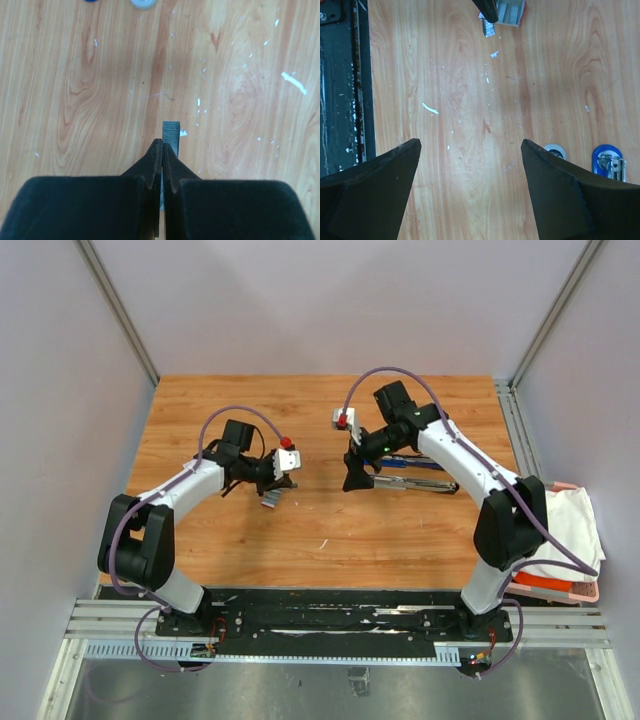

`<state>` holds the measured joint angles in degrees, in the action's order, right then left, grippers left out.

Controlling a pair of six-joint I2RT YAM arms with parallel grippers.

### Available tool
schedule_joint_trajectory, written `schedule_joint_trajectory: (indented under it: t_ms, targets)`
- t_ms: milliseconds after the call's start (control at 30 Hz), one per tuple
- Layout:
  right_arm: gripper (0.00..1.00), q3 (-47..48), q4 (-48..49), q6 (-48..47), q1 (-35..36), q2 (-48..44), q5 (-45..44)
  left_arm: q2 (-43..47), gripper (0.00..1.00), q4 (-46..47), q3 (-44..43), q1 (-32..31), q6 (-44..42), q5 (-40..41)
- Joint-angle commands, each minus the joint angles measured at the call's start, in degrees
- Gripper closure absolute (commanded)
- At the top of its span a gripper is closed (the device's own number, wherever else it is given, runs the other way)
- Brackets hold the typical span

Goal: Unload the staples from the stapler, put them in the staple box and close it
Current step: Pick up the staple from the staple box, then adjust the staple.

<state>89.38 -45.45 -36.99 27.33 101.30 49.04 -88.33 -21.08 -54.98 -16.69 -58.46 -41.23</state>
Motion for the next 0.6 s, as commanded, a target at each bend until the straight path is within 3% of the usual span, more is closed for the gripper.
schedule_joint_trajectory:
  t_ms: [0, 167, 267, 433, 567]
  targets:
    - [0.16, -7.4, 8.4, -6.6, -1.7, -7.1, 0.8, 0.5, 1.0, -1.7, -3.7, 0.3, 9.1, -7.7]
    - [0.11, -26.9, 30.1, -19.1, -1.6, -18.8, 4.2, -1.3, 1.0, -0.7, -5.8, 0.3, 21.2, -13.7]
    - [0.06, -34.1, 39.6, -19.7, -1.5, -21.1, 5.3, -1.7, 1.0, 4.3, -5.3, 0.3, 29.9, -16.0]
    - [0.06, -35.1, 41.7, -17.1, 0.4, -19.3, 2.2, -3.7, 1.0, 13.1, -5.1, 0.4, 44.2, -20.1]
    - [0.06, -33.4, 37.2, -25.2, 3.4, -19.1, -0.1, -8.5, 1.0, 8.9, -9.4, 0.3, 49.4, -22.9]
